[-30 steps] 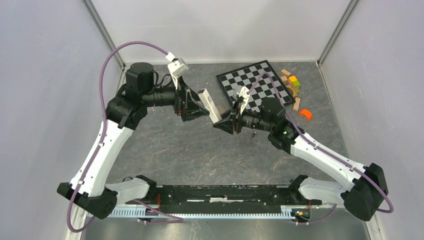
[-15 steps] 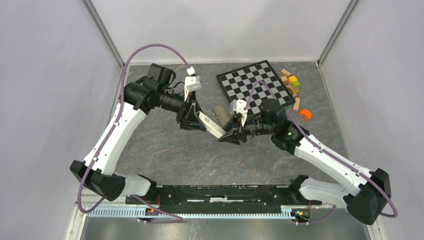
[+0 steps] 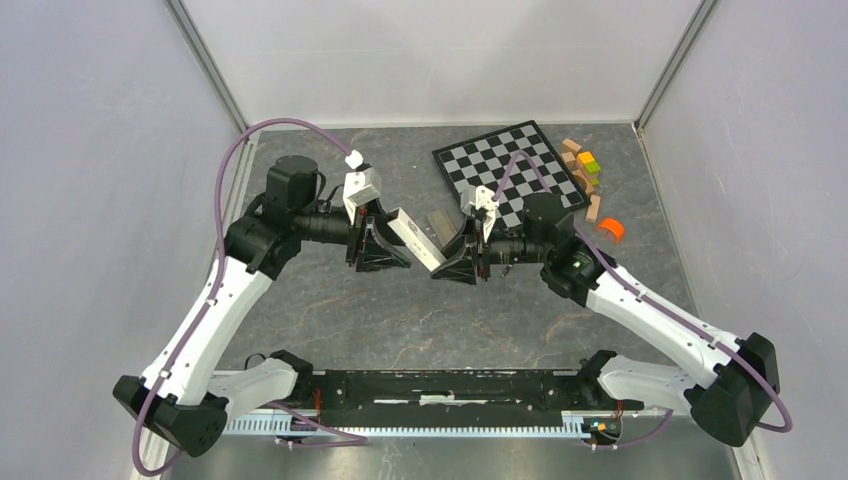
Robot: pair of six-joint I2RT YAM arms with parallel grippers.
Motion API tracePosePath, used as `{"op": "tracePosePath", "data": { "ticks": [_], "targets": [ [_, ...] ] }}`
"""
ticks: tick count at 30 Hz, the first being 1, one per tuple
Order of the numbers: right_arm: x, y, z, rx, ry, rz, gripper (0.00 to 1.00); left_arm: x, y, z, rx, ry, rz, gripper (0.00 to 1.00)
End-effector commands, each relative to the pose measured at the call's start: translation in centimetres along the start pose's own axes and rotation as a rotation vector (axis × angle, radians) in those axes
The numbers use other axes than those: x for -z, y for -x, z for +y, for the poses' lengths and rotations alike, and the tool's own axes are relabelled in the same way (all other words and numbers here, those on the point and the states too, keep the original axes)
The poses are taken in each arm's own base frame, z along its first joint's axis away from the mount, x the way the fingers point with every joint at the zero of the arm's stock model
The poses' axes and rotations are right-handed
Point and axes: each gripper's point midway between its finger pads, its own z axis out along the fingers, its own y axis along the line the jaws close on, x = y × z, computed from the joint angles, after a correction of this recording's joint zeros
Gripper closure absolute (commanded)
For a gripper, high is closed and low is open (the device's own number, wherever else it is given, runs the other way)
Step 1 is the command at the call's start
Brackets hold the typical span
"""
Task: Load the batteries into the remote control
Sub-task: Adjust the remote control.
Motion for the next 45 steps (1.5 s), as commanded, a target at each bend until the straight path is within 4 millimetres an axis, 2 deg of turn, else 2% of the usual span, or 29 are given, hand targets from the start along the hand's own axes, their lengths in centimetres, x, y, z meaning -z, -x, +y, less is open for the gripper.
{"op": "tracePosePath", "data": {
  "ticks": [1,8,14,24,25,28,31,45],
  "targets": [
    [-0.3,2.4,1.4,0.005,0.076,-0.06,1.0,0.1,2.5,0.8,-0.051,0.052,-0.09,0.43],
    [-0.3,2.0,1.9,0.041,0.124,-0.04,1.0,-0.2,2.8,-0.8,0.036,-0.056,-0.074,0.28],
    [-0.5,1.7,2.3,0.056,0.162,-0.026,1.0,-0.2,2.3,-0.1,0.057,-0.008,-0.061,0.23],
    [-0.9,1.7,2.0,0.029,0.157,-0.022,1.0,-0.1,1.7,-0.7,0.046,-0.039,-0.04,0.51],
    [-0.9,1.6,1.9,0.027,0.157,-0.02,1.0,0.0,1.6,-0.9,0.042,-0.045,-0.039,0.52],
    [-0.9,1.6,2.0,0.028,0.16,-0.019,1.0,0.2,1.2,-1.5,0.034,-0.062,-0.02,0.43],
    [-1.0,1.6,1.9,0.025,0.161,-0.013,1.0,0.5,0.5,-1.7,0.025,-0.06,0.011,0.4],
    [-1.2,1.3,1.8,0.02,0.168,-0.002,1.0,0.5,0.6,-1.3,0.03,-0.038,0.023,0.48]
  ]
}}
